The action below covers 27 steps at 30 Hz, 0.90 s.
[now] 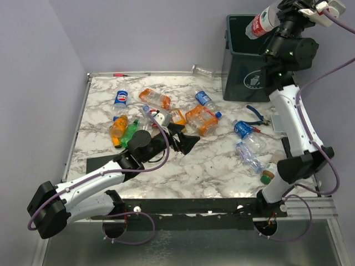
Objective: Put the plastic bottles in the bin
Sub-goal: Place the plastic bottle in the trash bin.
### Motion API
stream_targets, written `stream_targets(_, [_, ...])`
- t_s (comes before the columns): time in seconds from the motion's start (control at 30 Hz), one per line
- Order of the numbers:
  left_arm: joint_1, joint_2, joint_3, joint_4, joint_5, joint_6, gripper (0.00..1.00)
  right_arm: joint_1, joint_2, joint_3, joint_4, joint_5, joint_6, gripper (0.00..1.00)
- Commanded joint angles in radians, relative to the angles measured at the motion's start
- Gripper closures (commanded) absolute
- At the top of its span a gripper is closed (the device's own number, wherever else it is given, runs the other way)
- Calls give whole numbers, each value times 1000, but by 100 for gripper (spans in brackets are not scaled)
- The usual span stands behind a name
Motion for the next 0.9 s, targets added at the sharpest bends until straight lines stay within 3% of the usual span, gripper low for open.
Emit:
stream_targets(0.0, [-3, -1, -8, -28, -52, 40, 1, -111, 167, 110, 91, 44, 71, 99])
stream_targets(0.27, [-5, 12, 5, -70, -137, 80, 1, -255, 386, 252, -32, 11, 268, 99])
stream_targets(0.3, [-5, 14, 7, -72, -138, 80, 1, -262, 405, 259, -46, 12, 290, 91])
stream_targets(0.37, [-5, 14, 9, -75, -136, 80, 1, -277, 432, 278, -107, -24, 344, 53])
stream_targets(0.47, [-5, 15, 10, -81, -147, 85, 1, -277, 456, 305, -173, -51, 391, 8])
stream_targets(0.5, [-6, 17, 12, -83, -152, 85, 1, -275, 460, 320, -197, -58, 405, 4])
stream_targets(0.7, [-5, 13, 21, -97, -162, 83, 1, -244, 420, 352, -244, -117, 452, 1])
stream_targets(0.87, [-6, -1, 26, -116, -212, 78, 1, -160, 293, 275, -296, -187, 479, 0])
